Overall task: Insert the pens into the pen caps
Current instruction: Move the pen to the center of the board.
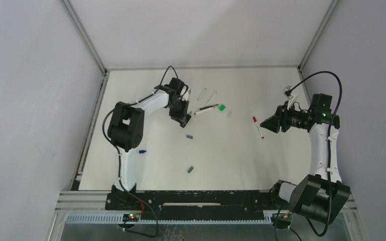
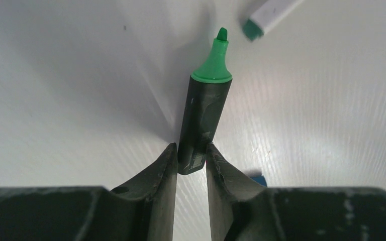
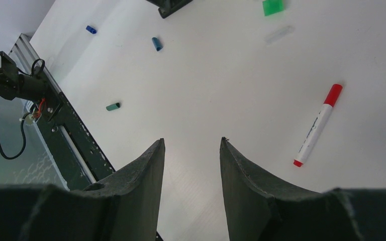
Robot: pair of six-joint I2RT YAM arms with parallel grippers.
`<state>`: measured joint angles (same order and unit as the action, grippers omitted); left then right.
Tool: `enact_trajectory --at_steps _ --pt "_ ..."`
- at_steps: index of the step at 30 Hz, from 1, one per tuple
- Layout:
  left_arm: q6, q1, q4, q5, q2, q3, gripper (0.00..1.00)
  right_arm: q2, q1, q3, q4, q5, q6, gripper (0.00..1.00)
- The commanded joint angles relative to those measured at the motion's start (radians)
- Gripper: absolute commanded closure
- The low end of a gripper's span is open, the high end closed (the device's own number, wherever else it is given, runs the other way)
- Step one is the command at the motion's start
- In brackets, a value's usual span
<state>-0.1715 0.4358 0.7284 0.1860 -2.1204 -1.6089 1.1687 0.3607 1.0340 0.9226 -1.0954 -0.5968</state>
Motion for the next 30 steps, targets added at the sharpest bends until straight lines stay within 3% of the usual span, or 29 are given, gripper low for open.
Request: enact_trajectory --at_steps 1,15,30 --pt "0.031 0.004 -0.014 -0.023 0.101 0.096 0.70 -0.020 0.007 -0.003 -0.015 -0.021 0.004 0.48" --pt "0.003 0.004 -0.052 -0.066 0.270 0.312 0.70 -0.055 0.011 -0.040 -0.039 -0.032 0.008 0.48" --pt "-0.012 0.004 -0.086 -0.080 0.310 0.312 0.64 -0.067 0.012 -0.052 -0.048 -0.035 0.009 0.47"
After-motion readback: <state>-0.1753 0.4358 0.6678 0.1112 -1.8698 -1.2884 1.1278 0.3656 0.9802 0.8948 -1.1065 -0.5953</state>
